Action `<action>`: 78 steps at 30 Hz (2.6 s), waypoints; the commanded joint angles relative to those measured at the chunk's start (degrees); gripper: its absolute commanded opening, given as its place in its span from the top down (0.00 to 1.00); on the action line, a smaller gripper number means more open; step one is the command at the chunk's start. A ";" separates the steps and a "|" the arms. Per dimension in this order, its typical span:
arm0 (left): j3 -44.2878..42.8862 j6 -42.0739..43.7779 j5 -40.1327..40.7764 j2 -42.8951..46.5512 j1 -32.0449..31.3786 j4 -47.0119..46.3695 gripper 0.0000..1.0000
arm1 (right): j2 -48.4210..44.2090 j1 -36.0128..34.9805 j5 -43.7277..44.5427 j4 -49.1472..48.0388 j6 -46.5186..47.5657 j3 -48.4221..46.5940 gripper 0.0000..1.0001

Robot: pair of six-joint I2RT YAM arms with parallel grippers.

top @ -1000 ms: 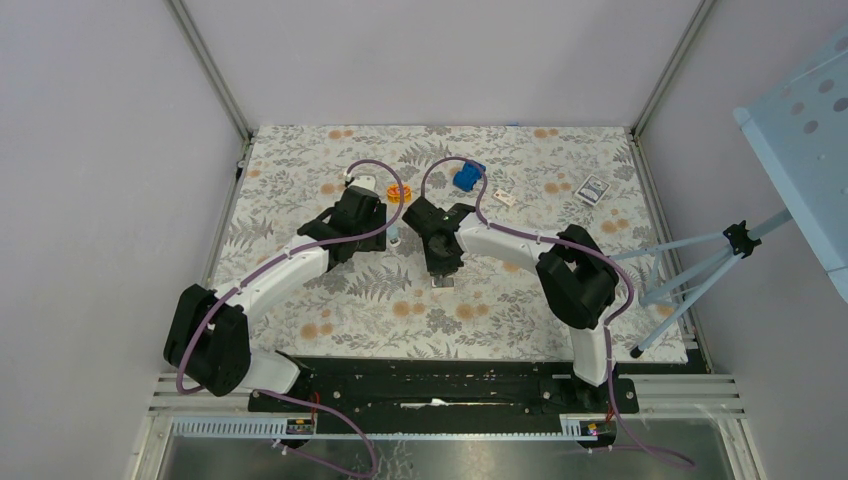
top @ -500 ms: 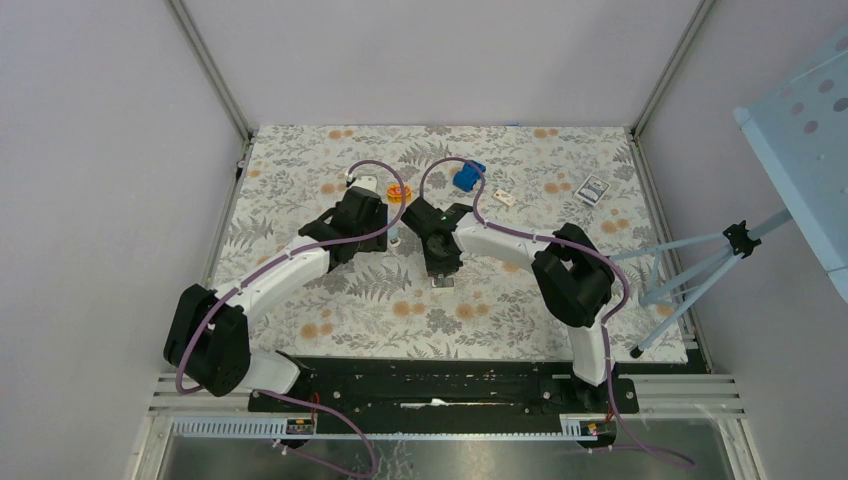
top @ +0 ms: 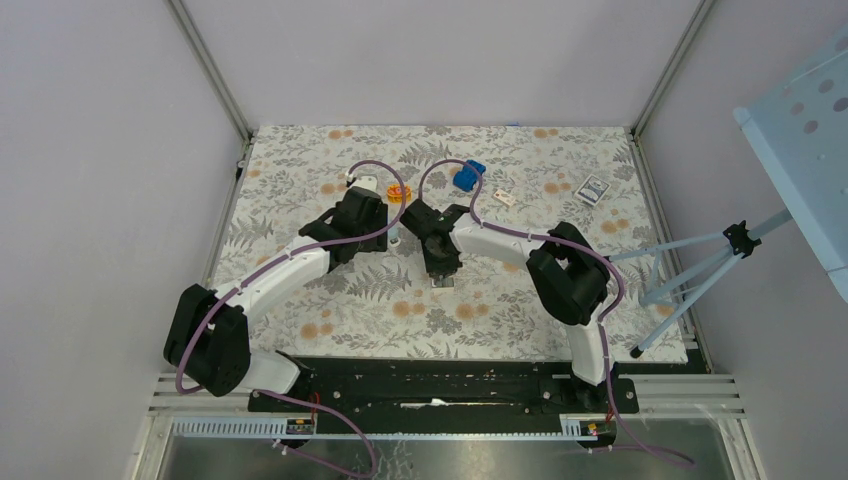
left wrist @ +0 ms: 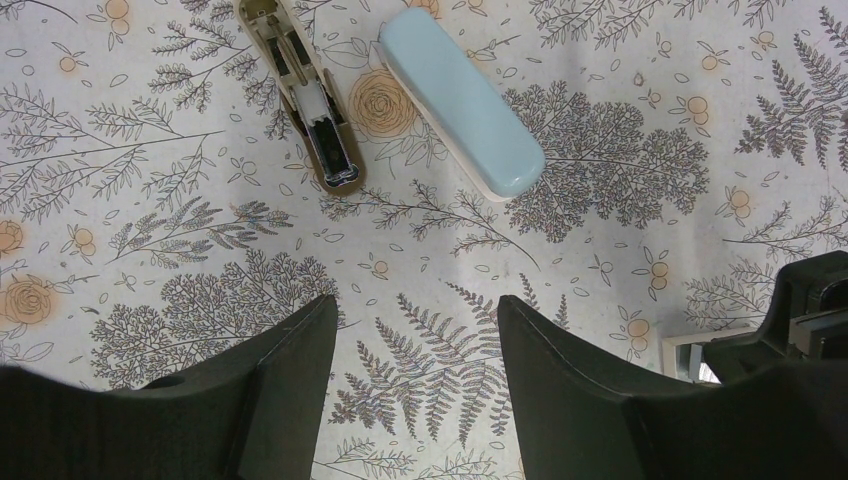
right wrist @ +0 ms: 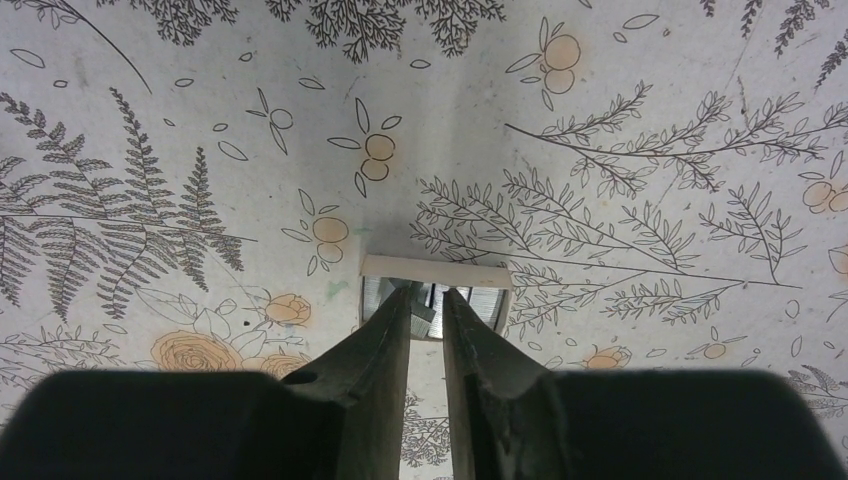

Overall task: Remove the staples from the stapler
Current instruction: Adjust the staple in the staple box.

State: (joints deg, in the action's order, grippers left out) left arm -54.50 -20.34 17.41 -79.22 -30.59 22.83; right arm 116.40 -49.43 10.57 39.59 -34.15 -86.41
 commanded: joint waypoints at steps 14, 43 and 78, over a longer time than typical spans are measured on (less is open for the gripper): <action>-0.87 0.61 1.73 2.05 -0.52 -1.98 0.35 | 1.05 -0.76 -0.43 0.39 0.90 -2.72 0.62; -0.79 0.57 1.83 2.30 -0.70 -1.94 0.35 | -4.79 -0.60 4.57 -2.22 -0.19 2.01 0.67; -0.87 0.75 2.43 2.25 -1.14 -2.06 0.35 | -1.87 -0.40 -4.24 -1.30 0.56 2.30 0.64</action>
State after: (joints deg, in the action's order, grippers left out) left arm -54.50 -20.32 18.57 -78.83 -31.46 22.76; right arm 113.67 -49.50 7.35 37.45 -33.93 -82.63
